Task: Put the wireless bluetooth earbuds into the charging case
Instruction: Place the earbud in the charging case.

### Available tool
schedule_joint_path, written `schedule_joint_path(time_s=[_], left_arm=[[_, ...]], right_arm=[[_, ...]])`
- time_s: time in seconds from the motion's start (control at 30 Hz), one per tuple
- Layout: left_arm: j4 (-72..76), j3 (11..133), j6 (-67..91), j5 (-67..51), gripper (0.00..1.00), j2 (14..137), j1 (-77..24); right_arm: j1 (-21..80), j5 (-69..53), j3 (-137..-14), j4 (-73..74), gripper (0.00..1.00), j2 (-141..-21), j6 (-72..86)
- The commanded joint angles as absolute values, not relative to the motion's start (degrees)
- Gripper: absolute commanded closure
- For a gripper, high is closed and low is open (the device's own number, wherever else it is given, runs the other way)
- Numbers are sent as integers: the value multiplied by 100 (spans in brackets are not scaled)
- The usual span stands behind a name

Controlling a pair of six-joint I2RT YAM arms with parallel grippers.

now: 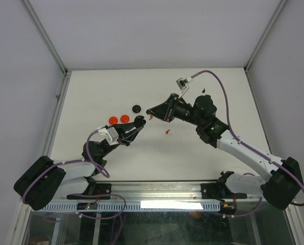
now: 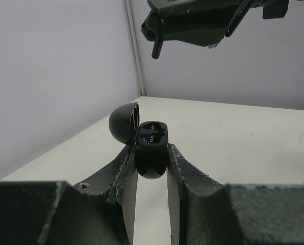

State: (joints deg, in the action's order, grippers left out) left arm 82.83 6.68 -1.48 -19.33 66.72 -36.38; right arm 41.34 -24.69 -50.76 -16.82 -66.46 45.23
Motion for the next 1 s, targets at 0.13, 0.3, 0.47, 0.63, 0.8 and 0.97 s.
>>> schedule_joint_path(time_s=[0.13,0.3,0.47,0.63,0.8,0.97], left_arm=[[9403,881,-204,-1847,100,6702,-3635],[9500,914,-149,-1843,100,6698,-3634],[9563,914,-105,-1867,100,6621,-3639],[9577,893,-106,-1829,100,6545,-3639],[9619,871,-30,-1854,100,6504,-3638],[9674,870,-19,-1849,100,6504,-3636]], right_arm=[[4298,-2772,-5042,-2479,87,-6743,4919],[4491,-2792,-5024,-2584,87,-6913,4955],[4555,-2689,-4929,-2743,88,-7046,4975],[4615,-2658,-4877,-2811,89,-7108,5120],[4622,-2390,-4738,-2760,89,-7047,5034],[4629,-2478,-4760,-2745,90,-7093,5099]])
